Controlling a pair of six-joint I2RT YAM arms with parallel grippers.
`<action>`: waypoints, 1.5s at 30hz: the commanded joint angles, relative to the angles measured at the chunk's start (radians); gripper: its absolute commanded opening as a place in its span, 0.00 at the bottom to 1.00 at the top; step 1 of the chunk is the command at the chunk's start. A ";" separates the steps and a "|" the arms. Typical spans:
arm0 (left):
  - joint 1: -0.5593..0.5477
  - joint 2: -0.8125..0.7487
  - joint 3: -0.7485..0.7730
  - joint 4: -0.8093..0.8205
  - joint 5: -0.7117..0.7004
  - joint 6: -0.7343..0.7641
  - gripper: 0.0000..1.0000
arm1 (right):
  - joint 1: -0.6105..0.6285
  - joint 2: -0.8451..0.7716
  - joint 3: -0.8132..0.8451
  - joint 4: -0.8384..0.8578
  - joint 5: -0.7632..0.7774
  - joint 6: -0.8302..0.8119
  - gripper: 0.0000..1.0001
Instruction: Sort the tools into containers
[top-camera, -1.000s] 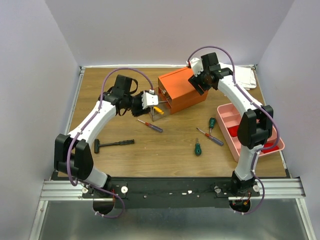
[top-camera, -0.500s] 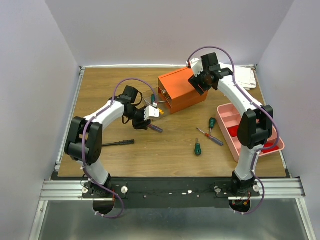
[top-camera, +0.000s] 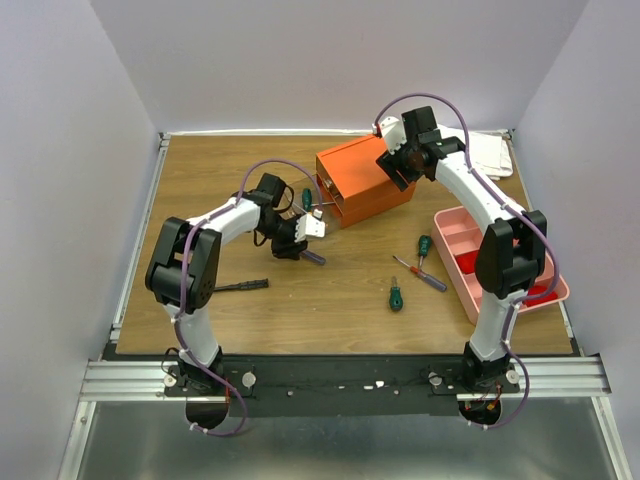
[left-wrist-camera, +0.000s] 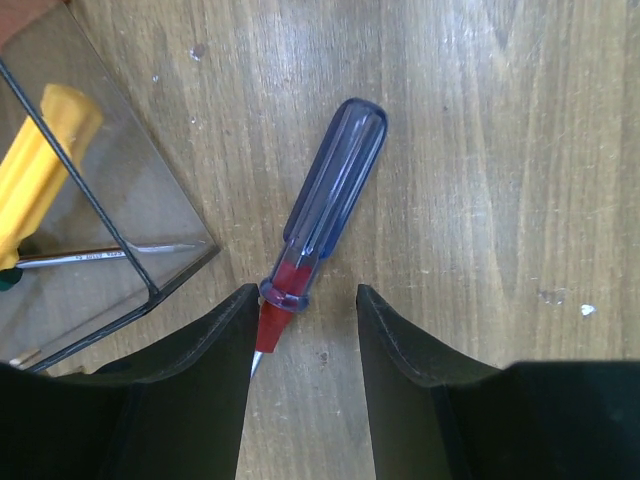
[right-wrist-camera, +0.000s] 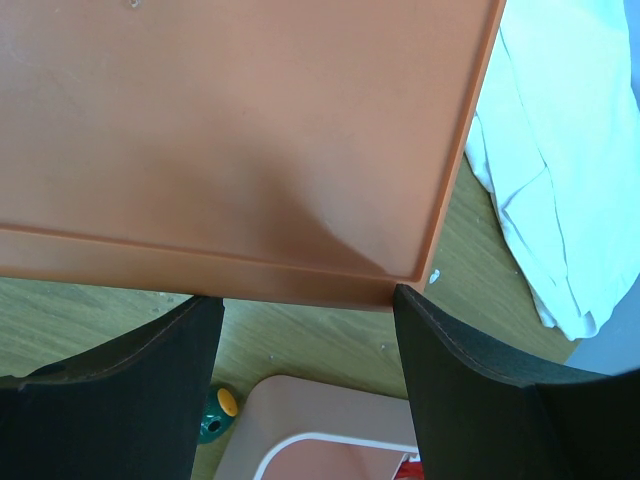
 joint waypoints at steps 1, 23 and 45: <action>-0.010 0.029 0.000 0.024 -0.035 0.039 0.53 | 0.000 0.006 -0.017 -0.002 -0.010 0.006 0.77; -0.027 -0.138 -0.103 -0.064 -0.104 0.128 0.17 | 0.000 0.010 -0.018 -0.002 -0.011 0.008 0.77; 0.016 -0.010 0.322 0.018 -0.227 0.016 0.14 | 0.000 0.037 0.014 -0.007 -0.020 0.012 0.77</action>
